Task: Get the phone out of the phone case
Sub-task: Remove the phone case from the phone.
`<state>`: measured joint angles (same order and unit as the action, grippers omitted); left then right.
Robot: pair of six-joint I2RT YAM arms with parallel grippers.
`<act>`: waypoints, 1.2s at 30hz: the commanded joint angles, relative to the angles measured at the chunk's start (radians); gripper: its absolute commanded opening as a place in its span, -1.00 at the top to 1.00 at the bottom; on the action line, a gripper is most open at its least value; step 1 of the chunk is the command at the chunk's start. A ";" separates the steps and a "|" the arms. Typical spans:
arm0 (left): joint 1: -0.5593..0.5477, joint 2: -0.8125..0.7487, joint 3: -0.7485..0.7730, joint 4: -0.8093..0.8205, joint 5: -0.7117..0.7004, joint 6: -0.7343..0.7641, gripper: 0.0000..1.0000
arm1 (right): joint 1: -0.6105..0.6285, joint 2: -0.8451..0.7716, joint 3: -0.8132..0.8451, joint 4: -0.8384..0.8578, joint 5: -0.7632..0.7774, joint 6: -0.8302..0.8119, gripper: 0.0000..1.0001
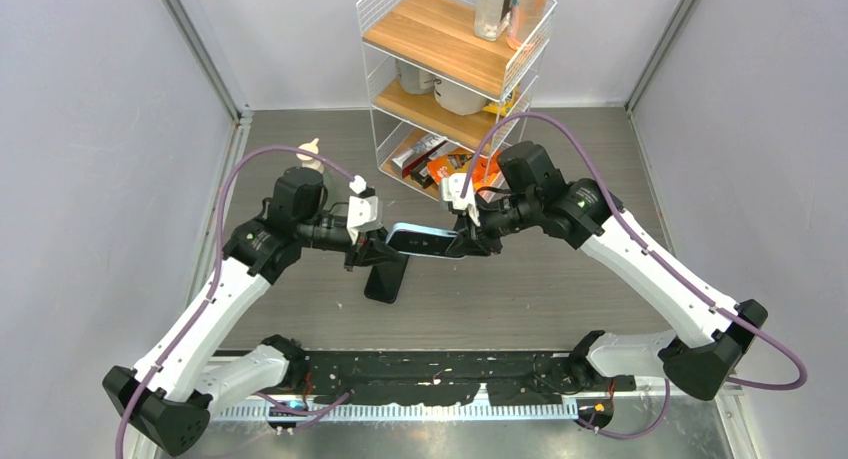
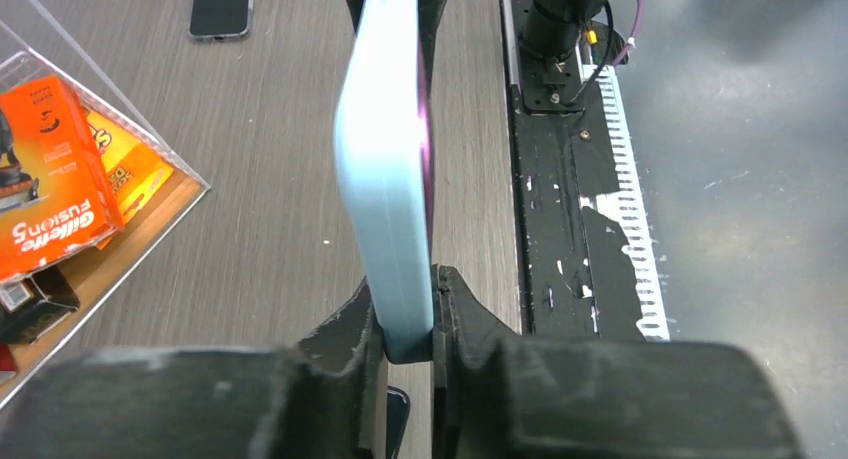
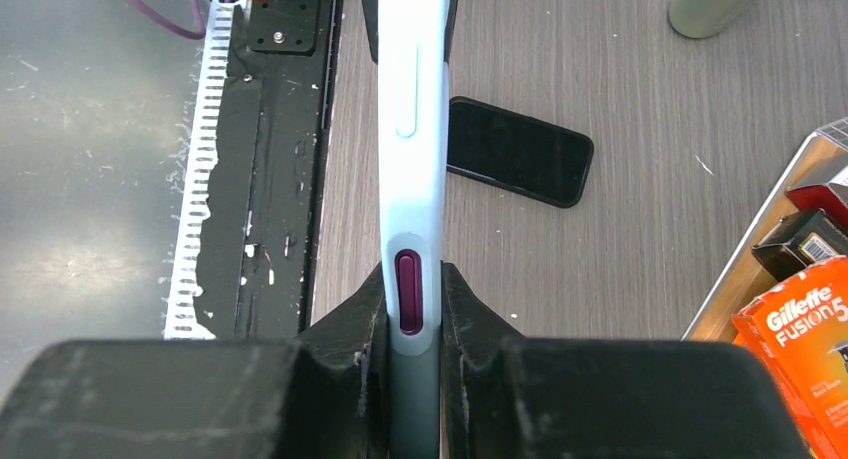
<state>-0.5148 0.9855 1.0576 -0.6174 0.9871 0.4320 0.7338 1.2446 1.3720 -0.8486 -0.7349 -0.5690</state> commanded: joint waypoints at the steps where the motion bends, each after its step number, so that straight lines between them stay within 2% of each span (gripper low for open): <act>1: -0.007 0.004 0.001 0.046 -0.015 0.054 0.88 | -0.004 -0.014 0.049 0.056 -0.056 0.012 0.89; 3: -0.008 0.007 0.004 0.023 -0.020 0.094 1.00 | -0.005 -0.015 0.045 0.055 -0.063 0.013 0.89; 11: -0.011 0.052 0.070 -0.172 -0.020 0.435 1.00 | -0.004 -0.013 0.010 0.069 -0.147 0.020 0.89; 19: -0.017 0.107 0.160 -0.317 -0.023 0.655 1.00 | 0.000 -0.017 -0.045 0.088 -0.240 0.036 0.88; 36: -0.044 0.144 0.234 -0.494 -0.081 0.890 1.00 | 0.019 0.012 -0.101 0.111 -0.374 0.050 0.89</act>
<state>-0.5472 1.1198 1.2453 -1.1320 0.9802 1.1458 0.7292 1.2537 1.2602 -0.7620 -0.8944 -0.5884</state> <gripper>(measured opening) 0.240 0.214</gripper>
